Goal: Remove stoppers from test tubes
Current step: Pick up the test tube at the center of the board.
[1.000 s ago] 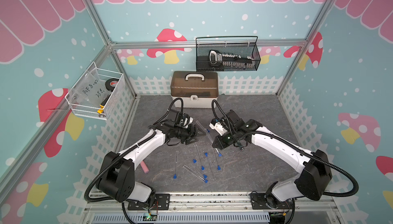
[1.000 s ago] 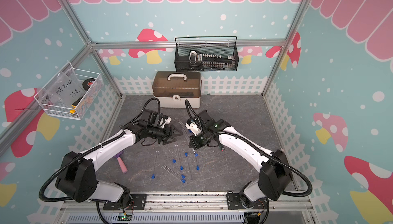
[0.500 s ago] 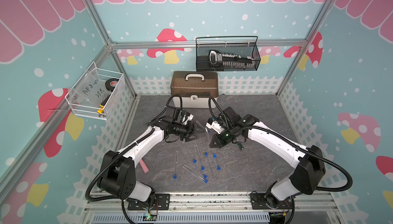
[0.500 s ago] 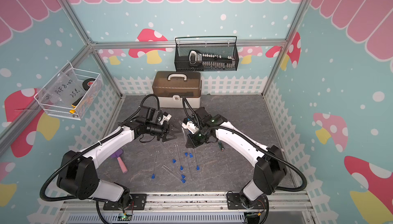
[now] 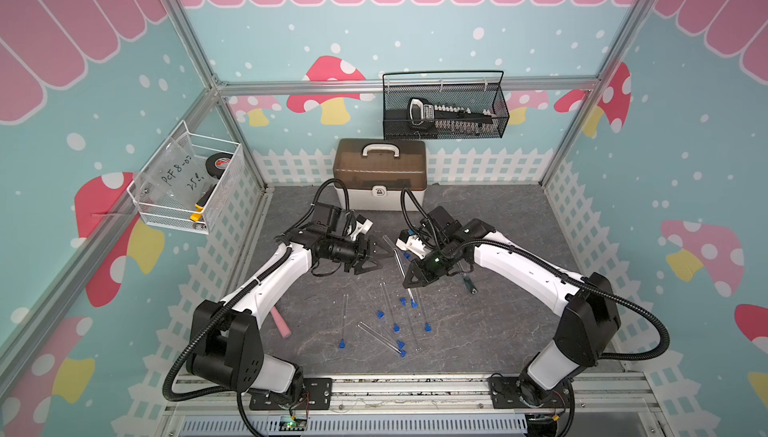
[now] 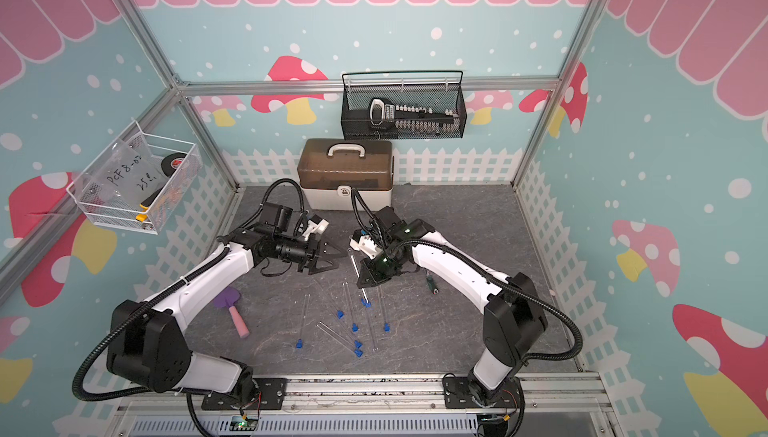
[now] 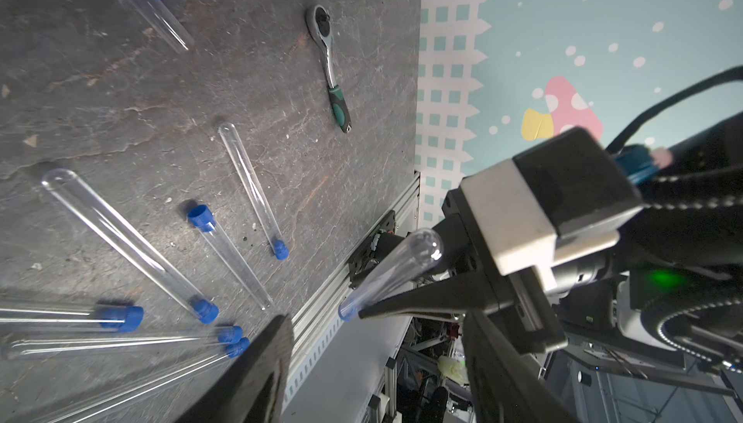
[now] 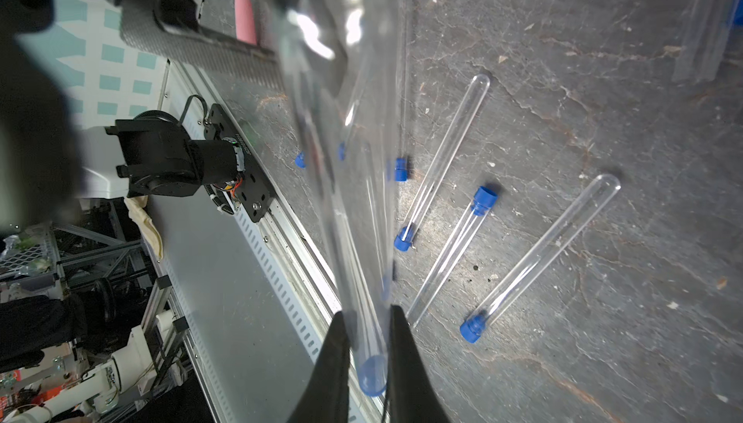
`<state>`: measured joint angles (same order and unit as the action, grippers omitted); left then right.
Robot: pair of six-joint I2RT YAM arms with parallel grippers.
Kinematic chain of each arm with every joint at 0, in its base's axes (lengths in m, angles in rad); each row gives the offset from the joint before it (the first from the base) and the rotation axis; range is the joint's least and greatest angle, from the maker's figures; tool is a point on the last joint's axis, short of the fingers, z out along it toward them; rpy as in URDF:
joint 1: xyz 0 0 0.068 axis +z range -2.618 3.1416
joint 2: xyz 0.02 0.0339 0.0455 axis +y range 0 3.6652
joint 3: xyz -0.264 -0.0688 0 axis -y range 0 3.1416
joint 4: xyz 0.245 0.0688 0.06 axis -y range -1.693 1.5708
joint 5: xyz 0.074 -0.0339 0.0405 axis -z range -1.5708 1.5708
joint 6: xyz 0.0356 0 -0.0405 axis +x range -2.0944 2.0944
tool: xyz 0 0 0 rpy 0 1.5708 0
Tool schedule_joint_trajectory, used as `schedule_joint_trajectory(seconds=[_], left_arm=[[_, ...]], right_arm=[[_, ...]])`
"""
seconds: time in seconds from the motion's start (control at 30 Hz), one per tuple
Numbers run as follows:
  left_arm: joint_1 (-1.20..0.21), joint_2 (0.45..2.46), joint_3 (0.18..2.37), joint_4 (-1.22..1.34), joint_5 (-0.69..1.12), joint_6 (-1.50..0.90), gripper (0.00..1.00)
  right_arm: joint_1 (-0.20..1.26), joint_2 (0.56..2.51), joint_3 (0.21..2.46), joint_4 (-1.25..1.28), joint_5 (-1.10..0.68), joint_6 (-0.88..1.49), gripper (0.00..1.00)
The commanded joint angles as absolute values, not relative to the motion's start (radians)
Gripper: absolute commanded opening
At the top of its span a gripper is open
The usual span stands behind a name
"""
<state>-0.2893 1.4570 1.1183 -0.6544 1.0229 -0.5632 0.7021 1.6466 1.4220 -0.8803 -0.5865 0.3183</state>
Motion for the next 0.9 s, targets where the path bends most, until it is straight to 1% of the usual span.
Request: schedule_joint_trajectory(seconds=[0.0, 0.17, 0.4, 0.53, 0.6, 0.67, 0.73, 0.8, 0.87], left_arm=[[-0.304, 1.481, 1.148, -0.708, 1.039, -0.493, 0.67], [-0.345, 1.506, 1.177, -0.709, 1.01, -0.483, 0.66], [-0.351, 1.522, 1.186, -0.681, 1.006, -0.472, 0.62], [-0.351, 1.526, 1.198, -0.672, 1.001, -0.477, 0.53], [-0.351, 1.526, 1.201, -0.672, 0.994, -0.478, 0.46], [-0.351, 1.525, 1.2, -0.672, 0.987, -0.482, 0.42], [-0.351, 1.523, 1.198, -0.672, 0.979, -0.483, 0.34], [-0.351, 1.522, 1.194, -0.671, 0.969, -0.487, 0.32], [-0.351, 1.522, 1.195, -0.671, 0.961, -0.491, 0.26]], right_arm=[[0.717, 1.66, 1.454, -0.905, -0.631, 0.29, 0.14], [0.73, 1.672, 1.47, -0.907, -0.672, 0.287, 0.14], [0.733, 1.705, 1.516, -0.928, -0.757, 0.273, 0.14], [0.733, 1.723, 1.542, -0.964, -0.762, 0.249, 0.14], [0.733, 1.728, 1.544, -0.972, -0.764, 0.241, 0.14], [0.733, 1.73, 1.545, -0.978, -0.764, 0.236, 0.14], [0.733, 1.733, 1.546, -0.982, -0.76, 0.23, 0.14], [0.733, 1.738, 1.546, -0.99, -0.757, 0.224, 0.14], [0.733, 1.742, 1.545, -0.994, -0.756, 0.217, 0.14]])
